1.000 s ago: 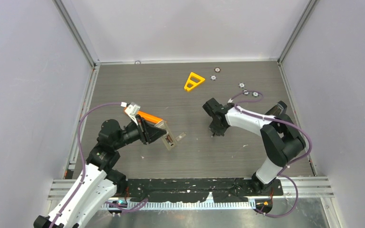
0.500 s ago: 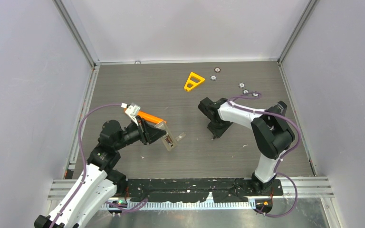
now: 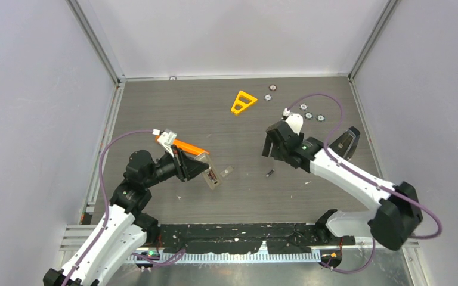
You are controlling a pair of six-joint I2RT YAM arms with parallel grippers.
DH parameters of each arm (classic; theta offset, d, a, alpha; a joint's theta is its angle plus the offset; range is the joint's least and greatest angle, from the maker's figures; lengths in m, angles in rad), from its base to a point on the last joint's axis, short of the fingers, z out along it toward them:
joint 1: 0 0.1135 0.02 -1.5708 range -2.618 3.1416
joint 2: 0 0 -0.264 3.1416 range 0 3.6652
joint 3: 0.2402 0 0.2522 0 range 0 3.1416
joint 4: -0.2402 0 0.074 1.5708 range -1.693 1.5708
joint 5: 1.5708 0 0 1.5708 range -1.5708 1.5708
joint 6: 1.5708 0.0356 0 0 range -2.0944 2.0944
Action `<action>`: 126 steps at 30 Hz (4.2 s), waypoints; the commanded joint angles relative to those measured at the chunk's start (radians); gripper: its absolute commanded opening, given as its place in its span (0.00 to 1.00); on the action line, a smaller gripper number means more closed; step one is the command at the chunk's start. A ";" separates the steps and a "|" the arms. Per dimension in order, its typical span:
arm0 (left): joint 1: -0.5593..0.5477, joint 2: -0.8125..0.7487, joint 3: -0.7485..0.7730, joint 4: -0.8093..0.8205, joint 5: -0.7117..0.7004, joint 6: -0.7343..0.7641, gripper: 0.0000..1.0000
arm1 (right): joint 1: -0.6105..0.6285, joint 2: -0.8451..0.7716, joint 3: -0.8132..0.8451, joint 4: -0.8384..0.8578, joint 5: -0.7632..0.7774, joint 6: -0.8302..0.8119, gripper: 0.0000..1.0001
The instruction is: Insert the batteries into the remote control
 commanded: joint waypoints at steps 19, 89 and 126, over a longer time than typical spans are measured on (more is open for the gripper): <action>0.028 -0.101 0.056 -0.072 -0.029 -0.062 0.01 | 0.012 0.202 0.124 -0.098 -0.379 -1.510 0.75; 0.087 -0.101 -0.057 0.132 0.017 -0.184 0.00 | 0.068 0.062 0.186 0.248 -0.446 -0.964 0.05; 0.134 -0.016 -0.040 0.160 0.142 -0.719 0.00 | 0.579 -0.018 0.247 0.342 -0.183 -0.438 0.06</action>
